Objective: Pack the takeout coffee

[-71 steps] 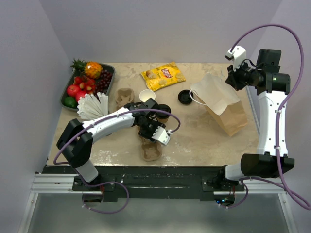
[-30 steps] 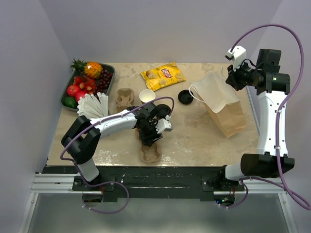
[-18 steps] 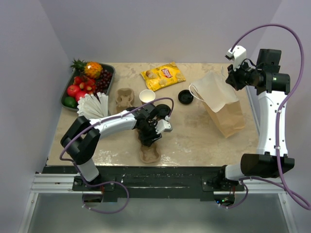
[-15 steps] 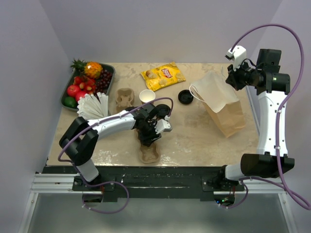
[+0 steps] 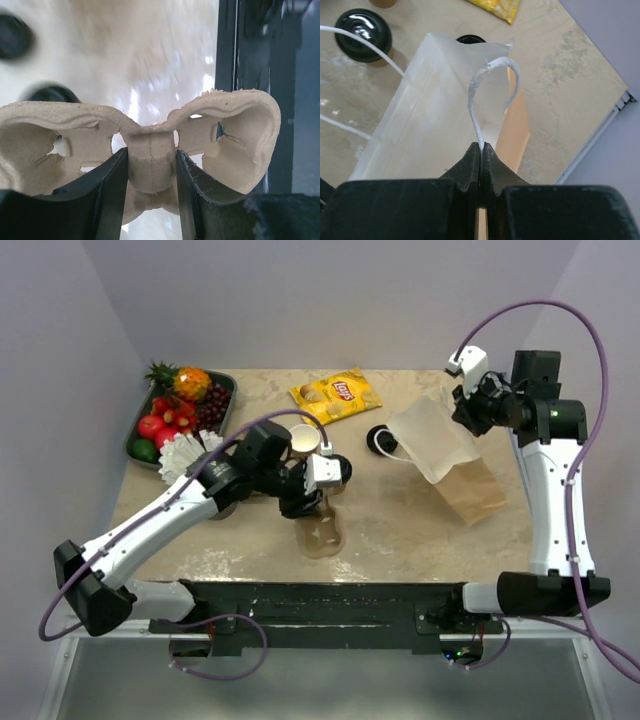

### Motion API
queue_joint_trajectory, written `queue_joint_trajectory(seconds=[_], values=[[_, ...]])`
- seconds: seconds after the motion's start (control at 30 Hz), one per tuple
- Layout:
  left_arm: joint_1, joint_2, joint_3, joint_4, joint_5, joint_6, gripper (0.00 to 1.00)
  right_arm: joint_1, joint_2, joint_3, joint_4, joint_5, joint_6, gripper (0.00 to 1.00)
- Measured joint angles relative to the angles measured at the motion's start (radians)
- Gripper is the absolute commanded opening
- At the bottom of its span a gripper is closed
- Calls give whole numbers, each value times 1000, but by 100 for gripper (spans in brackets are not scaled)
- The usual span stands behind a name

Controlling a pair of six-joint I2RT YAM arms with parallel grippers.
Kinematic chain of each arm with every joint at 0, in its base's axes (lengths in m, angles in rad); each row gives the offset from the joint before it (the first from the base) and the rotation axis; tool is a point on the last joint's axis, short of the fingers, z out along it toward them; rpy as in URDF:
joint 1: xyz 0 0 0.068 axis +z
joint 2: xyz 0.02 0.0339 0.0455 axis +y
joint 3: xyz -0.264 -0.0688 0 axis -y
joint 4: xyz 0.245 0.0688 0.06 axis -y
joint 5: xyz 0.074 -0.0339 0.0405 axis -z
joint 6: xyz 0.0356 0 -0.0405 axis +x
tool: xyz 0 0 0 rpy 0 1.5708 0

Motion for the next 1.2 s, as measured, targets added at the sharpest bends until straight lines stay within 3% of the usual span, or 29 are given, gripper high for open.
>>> queue_joint_trajectory(seconds=[0.17, 0.27, 0.47, 0.67, 1.2], values=[[8, -31, 195, 114, 58, -55, 38, 104, -67, -60, -1, 27, 21, 0], [9, -34, 293, 263, 66, -140, 38, 112, -93, -82, 3, 29, 55, 0], [11, -10, 301, 571, 96, -362, 36, 110, -140, -158, 1, 17, 133, 0], [11, 147, 286, 848, 241, -628, 34, 110, -167, -177, -5, -1, 179, 0], [10, 389, 259, 1051, 534, -761, 31, 110, -213, -198, -5, -4, 217, 0]])
